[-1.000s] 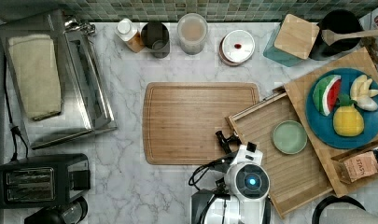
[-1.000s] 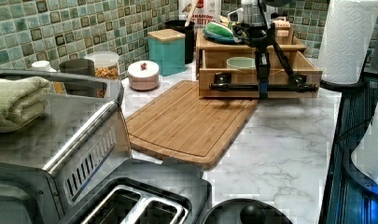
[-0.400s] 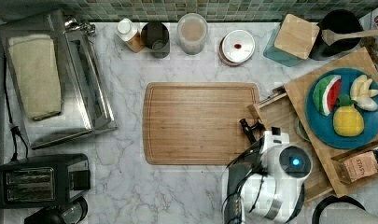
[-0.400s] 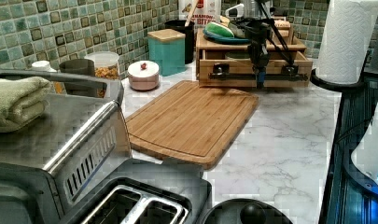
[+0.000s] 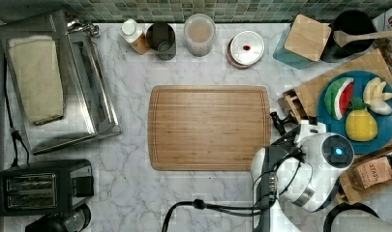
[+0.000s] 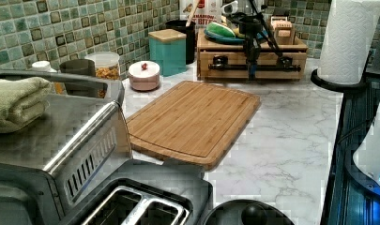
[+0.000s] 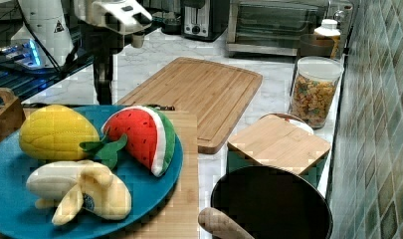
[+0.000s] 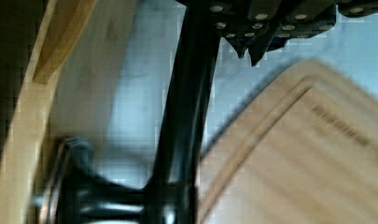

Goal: Close the drawer.

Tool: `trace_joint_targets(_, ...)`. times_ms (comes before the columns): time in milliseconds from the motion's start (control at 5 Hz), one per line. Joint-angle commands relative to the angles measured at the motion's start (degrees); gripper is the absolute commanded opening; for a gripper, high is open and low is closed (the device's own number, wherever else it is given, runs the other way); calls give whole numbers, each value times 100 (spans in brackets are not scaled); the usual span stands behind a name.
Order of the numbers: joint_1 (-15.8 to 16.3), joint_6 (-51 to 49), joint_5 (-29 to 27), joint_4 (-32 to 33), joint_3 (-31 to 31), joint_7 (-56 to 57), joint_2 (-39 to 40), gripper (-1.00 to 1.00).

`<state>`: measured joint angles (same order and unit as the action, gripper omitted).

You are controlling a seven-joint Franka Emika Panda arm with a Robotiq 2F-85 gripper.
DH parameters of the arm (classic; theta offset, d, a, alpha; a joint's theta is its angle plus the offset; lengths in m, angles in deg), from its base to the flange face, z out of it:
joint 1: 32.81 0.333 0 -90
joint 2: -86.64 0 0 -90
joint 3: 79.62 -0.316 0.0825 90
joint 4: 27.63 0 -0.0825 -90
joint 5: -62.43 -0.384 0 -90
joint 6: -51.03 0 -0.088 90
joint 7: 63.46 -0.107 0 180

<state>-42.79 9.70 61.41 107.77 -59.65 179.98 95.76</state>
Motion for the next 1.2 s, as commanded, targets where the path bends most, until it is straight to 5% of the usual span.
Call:
trace_joint_targets(200,-110,2722,1124,208,459,-654,-489,-100)
trace_joint_targets(1200,-48,2723,1110,205,520,-645,-488,-100)
